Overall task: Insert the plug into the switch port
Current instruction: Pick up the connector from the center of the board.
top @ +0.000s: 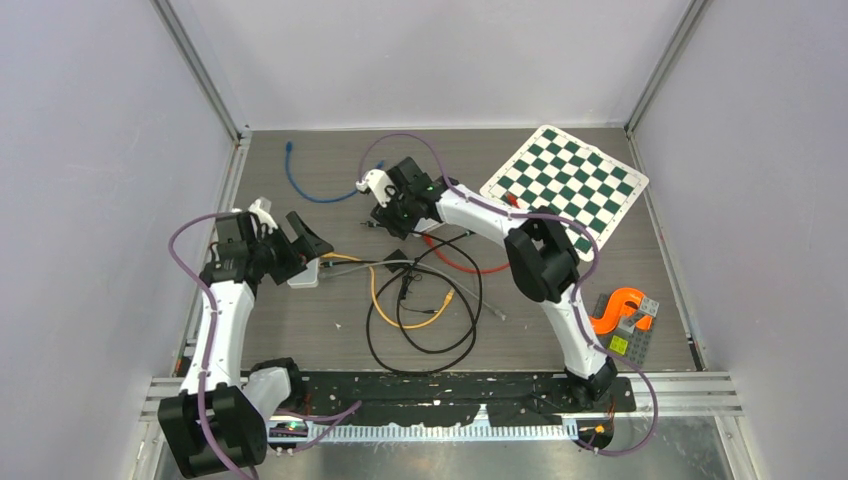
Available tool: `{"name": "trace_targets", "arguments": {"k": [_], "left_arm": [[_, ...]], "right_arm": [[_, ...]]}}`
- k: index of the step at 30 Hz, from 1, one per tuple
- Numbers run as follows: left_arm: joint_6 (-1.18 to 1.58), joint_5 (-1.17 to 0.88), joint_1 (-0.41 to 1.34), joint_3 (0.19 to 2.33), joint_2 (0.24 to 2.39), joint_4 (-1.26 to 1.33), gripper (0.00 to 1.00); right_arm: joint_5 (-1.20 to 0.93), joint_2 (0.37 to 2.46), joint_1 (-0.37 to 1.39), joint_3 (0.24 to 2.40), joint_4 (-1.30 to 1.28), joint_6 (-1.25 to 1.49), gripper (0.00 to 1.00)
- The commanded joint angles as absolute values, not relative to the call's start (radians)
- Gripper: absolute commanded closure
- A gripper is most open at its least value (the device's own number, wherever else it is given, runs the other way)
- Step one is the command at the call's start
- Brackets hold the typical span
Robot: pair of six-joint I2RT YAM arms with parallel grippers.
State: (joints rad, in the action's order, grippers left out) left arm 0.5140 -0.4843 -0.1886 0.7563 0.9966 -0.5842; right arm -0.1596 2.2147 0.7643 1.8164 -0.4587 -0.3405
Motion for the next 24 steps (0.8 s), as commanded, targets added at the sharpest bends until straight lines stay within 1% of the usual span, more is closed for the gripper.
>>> {"name": "trace_targets", "arguments": {"k": [1, 9, 11, 12, 13, 14, 15, 17, 20, 24], "left_arm": [[0.488, -0.585, -0.193, 0.734, 0.991, -0.511, 0.1], [0.466, -0.641, -0.193, 0.684, 1.027, -0.473, 0.12], [0.459, -0.616, -0.193, 0.686, 1.019, -0.483, 0.13], [0.457, -0.603, -0.193, 0.687, 1.017, -0.485, 0.14], [0.458, -0.594, -0.193, 0.688, 1.018, -0.481, 0.14], [0.459, -0.589, -0.193, 0.687, 1.021, -0.472, 0.15], [0.465, -0.592, -0.193, 0.682, 1.027, -0.455, 0.16], [0.488, -0.616, -0.193, 0.678, 1.061, -0.427, 0.17], [0.533, -0.683, -0.193, 0.691, 1.107, -0.374, 0.25], [0.571, -0.745, -0.19, 0.75, 1.158, -0.32, 0.28]], "right_arm": [[-0.204, 2.28, 0.753, 1.956, -0.558, -0.41, 0.47], [-0.182, 2.376, 0.751, 2.027, -0.587, -0.435, 0.5], [-0.182, 2.382, 0.751, 2.027, -0.589, -0.442, 0.56], [-0.185, 2.385, 0.752, 2.028, -0.589, -0.447, 0.67], [-0.196, 2.384, 0.752, 2.028, -0.588, -0.45, 0.73], [-0.202, 2.378, 0.751, 2.029, -0.587, -0.455, 0.85], [-0.221, 2.365, 0.752, 2.029, -0.586, -0.454, 0.91], [-0.25, 2.326, 0.754, 2.013, -0.583, -0.453, 0.94], [-0.238, 2.23, 0.754, 1.934, -0.529, -0.451, 0.95], [-0.208, 2.081, 0.753, 1.82, -0.474, -0.458, 0.95]]}}
